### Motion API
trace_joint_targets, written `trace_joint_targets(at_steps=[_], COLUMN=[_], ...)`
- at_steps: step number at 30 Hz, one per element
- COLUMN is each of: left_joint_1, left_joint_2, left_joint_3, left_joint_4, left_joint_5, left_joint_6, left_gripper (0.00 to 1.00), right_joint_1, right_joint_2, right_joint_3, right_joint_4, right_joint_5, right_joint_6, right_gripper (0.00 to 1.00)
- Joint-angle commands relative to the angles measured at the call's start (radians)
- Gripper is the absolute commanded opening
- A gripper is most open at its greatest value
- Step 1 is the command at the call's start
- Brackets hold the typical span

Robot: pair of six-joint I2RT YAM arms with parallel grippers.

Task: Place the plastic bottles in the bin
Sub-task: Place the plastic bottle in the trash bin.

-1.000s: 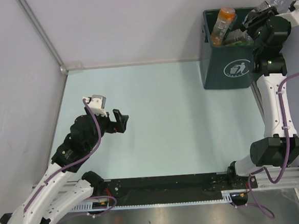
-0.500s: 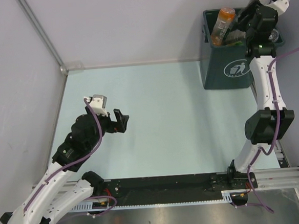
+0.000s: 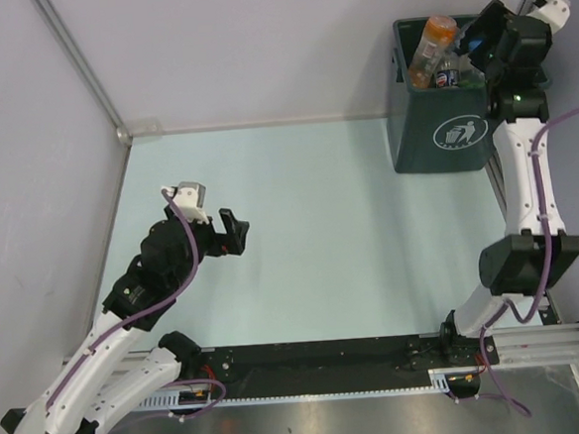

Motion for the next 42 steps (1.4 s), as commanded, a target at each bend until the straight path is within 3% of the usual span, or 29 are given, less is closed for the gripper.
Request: trace_joint_targets(at_steps=[1, 5, 7, 10, 22, 28, 37, 42], left_joint_1=[0.008, 0.061, 0.124, 0.311, 0.655, 0.72, 0.835, 0.872], left_joint_2=[0.031, 0.119, 0.16, 0.218, 0.539, 0.773, 1.126, 1.323], left_joint_3=[0.069, 0.141, 0.18, 0.184, 0.196, 0.329, 0.515, 0.621], left_joint_4=[-0.024, -0.087, -0.073, 0.028, 0.361, 0.415, 0.623, 0.752], left_joint_5=[-0.111, -0.241, -0.18, -0.014, 0.136, 0.14, 0.345, 0.387], left_joint_6=[-0.07, -0.194, -0.245, -0.305, -0.455, -0.472, -0.667, -0.736], left_gripper=[1.0, 1.0, 1.0, 1.0, 1.0, 1.0, 1.0, 1.0], right_joint_1=[-0.003, 0.033, 0.081, 0.149, 0.309, 0.337, 0.336, 0.328], right_joint_2=[-0.231, -0.379, -0.442, -0.484, -0.594, -0.614, -0.694, -0.734], right_joint_3=[-0.127, -0.315, -0.379, -0.399, -0.531, -0.579, -0.66, -0.747], right_joint_4=[0.026, 0.076, 0.074, 0.028, -0.021, -0.01, 0.022, 0.057], right_joint_5=[-0.149, -0.249, -0.258, -0.261, -0.271, -0.263, -0.332, -0.372], right_joint_6=[0.07, 0.11, 0.103, 0.08, 0.054, 0.049, -0.117, -0.089], right_gripper=[1.0, 1.0, 1.0, 1.0, 1.0, 1.0, 1.0, 1.0])
